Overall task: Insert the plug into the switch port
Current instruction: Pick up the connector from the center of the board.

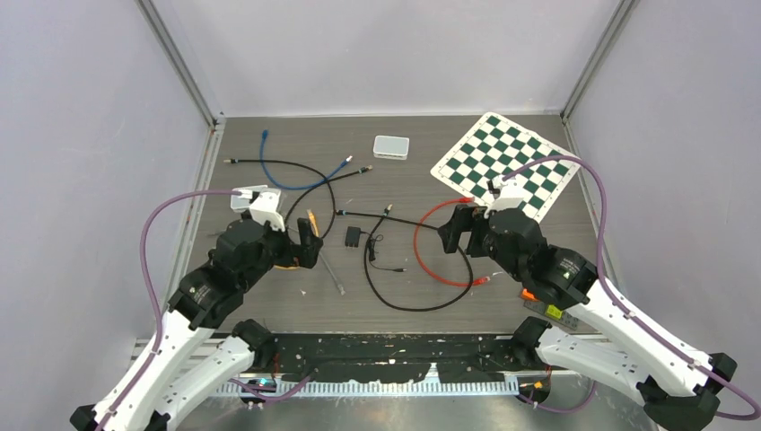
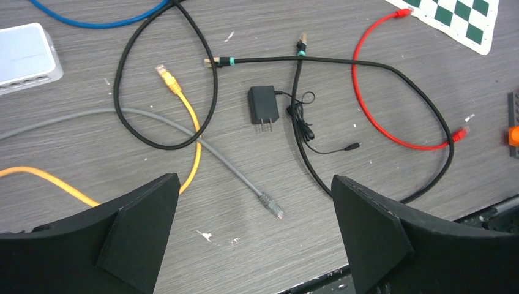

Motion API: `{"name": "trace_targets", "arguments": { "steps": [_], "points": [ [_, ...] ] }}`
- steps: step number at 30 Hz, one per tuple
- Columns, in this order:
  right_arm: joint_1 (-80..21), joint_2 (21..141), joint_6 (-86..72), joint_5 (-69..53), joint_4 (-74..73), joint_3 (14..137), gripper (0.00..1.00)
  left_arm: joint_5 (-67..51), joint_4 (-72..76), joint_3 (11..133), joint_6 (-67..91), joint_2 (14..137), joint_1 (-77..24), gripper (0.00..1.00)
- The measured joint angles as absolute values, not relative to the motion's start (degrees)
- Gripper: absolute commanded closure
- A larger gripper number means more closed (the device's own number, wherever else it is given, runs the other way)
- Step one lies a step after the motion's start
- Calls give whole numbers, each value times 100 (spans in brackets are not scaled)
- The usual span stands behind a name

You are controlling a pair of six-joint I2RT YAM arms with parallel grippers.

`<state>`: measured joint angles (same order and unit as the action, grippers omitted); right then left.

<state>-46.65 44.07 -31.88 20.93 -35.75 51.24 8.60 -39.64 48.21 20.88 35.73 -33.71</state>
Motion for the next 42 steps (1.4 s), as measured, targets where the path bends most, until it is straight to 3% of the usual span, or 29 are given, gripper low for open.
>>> {"name": "trace_targets", "arguments": {
  "steps": [13,20,26,36,40,42],
  "points": [
    [-4665,4171,-3052,1610,-3367,5072,1,2915,-4115,4678,2764,3935,-2915,0],
    [-4665,4171,-2910,1179,-3205,4895,0,2526,-4088,4650,2923,4849,-1157,0],
    [-4665,4174,-2829,974,-3264,4777,0,2145,-3938,4615,3199,5935,-425,6],
    [-4668,3760,-2565,799,-3297,4777,0,1549,-3581,4615,3765,7286,80,33],
    [-4665,3564,-2480,731,-3293,4777,0,1439,-3524,4615,3896,7524,156,79],
    [-4668,3472,-2408,711,-3284,4777,0,1404,-3542,4619,3933,7526,161,93]
  ]
}}
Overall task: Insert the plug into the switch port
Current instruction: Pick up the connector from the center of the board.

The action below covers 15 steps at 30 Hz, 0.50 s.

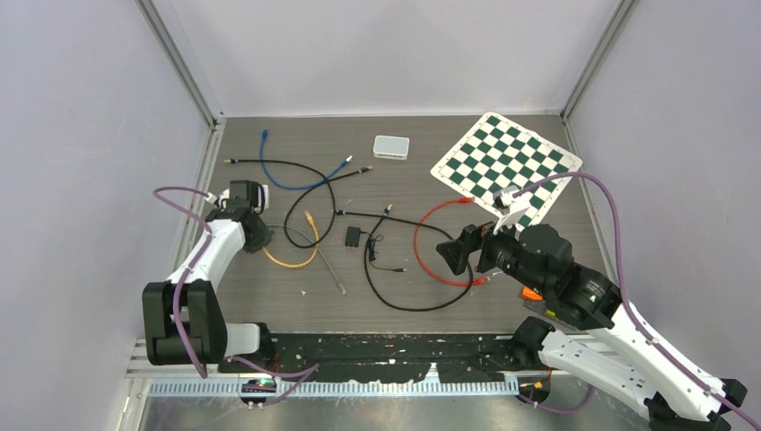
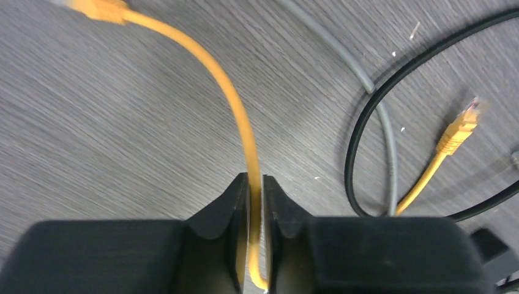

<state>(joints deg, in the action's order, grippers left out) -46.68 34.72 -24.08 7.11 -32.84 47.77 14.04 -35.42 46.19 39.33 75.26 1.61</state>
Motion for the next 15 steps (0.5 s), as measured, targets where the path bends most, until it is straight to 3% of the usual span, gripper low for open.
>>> {"name": "trace_targets", "arguments": {
  "steps": [3,15],
  "points": [
    [-4665,3369,-2340,714,-3275,4777,0,1450,-3627,4696,3868,7481,161,100],
    [-4665,3068,-2318,766,-3282,4814,0,2480,-4278,5046,2969,6287,110,100]
  ]
}}
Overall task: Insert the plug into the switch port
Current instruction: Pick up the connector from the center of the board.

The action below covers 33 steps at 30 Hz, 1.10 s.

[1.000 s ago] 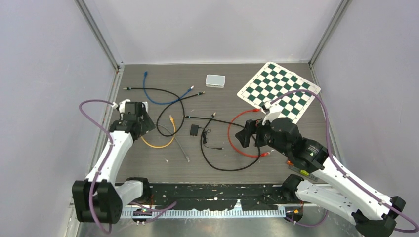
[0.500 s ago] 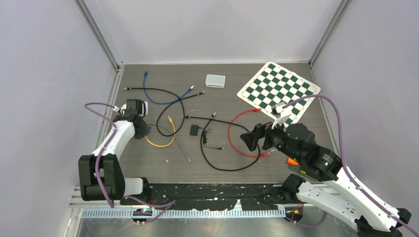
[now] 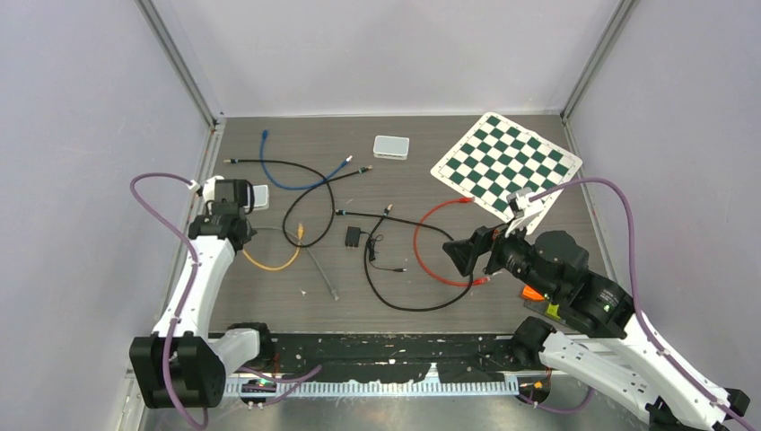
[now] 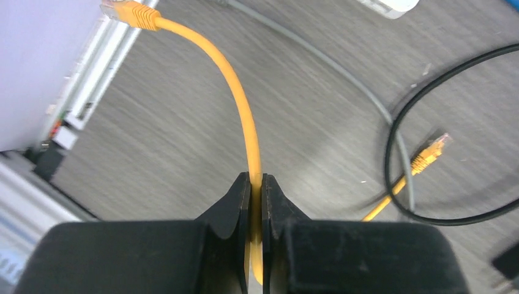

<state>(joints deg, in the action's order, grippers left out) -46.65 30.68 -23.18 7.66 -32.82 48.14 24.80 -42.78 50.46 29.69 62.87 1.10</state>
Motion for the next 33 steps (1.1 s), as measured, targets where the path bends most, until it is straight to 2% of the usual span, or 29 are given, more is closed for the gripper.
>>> {"name": "trace_targets", "arguments": {
  "steps": [13,25,33],
  "points": [
    [-4668,2873,-2440,779,-3179,4812,0,3527,-5321,5645,1684,6086,-788,100],
    [-4668,2423,-2556,862,-3240,4810,0,4923,-5446,6425,287,7465,-2486,100],
    [-4668,2322,-2613,974,-3485,4810,0,5798,-4952,6486,-906,7992,-2932,100]
  ]
}}
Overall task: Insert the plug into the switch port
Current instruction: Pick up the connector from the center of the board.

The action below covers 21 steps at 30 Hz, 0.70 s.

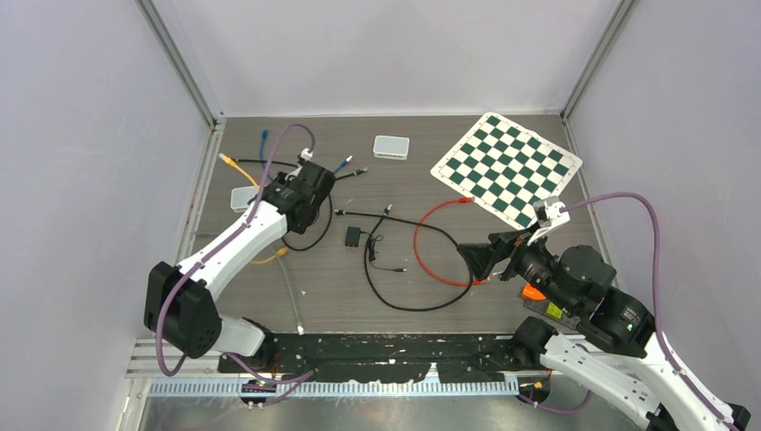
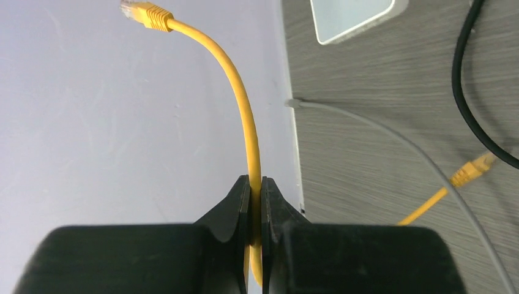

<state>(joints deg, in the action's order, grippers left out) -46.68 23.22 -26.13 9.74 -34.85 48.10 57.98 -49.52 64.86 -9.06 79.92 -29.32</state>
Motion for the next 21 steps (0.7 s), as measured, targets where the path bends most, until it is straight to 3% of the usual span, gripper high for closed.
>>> {"name": "trace_targets", "arguments": {
  "steps": [14,21],
  "points": [
    [-4668,2185,-2609,1162,-3647,4810,0,6322,-3426,6810,-2963,7996,-3964,100],
    [-4668,2036,-2609,1229,-3756,4810,0,6104,-2373,5852,-4034,7738,-4248,100]
  ]
}}
